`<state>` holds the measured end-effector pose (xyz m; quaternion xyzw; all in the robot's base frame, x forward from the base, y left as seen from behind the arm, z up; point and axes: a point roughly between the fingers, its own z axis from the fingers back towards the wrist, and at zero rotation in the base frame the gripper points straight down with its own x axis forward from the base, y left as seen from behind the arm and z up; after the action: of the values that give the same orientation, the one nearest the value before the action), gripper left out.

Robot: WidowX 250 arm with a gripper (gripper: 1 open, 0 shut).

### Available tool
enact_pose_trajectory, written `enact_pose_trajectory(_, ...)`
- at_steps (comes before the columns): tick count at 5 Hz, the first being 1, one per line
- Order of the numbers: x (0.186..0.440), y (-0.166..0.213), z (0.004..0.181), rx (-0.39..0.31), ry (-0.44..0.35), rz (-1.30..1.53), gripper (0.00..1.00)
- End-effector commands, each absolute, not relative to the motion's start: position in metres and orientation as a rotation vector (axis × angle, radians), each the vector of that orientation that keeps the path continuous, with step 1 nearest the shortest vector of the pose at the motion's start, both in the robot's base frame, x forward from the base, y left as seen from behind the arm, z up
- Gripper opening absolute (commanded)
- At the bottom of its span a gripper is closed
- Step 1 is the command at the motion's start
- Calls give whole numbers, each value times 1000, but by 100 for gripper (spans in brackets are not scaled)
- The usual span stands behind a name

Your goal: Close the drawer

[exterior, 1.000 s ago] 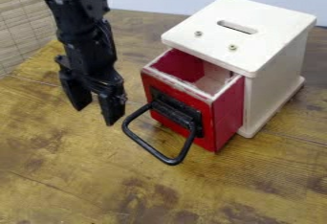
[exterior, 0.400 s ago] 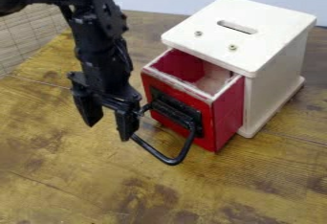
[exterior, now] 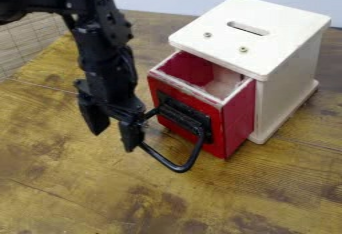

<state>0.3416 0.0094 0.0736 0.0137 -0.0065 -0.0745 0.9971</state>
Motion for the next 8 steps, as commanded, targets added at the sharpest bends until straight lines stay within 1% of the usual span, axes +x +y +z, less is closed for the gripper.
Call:
enact_pose_trajectory(1,345,19,102,28,-74,-165,100)
enact_pose_trajectory(2,345,17,109,24,-76,-191,100)
enact_pose_trajectory(4,346,28,124,22,-81,-149,100)
enact_pose_trajectory(5,348,12,107,16,-88,-135,0)
enact_pose_trajectory(6,347,4,105,11,-93,-109,100)
enact_pose_trajectory(7,348,-4,103,6,-100,-81,100)
enact_pose_trajectory(8,350,-10,94,-6,-109,-75,100)
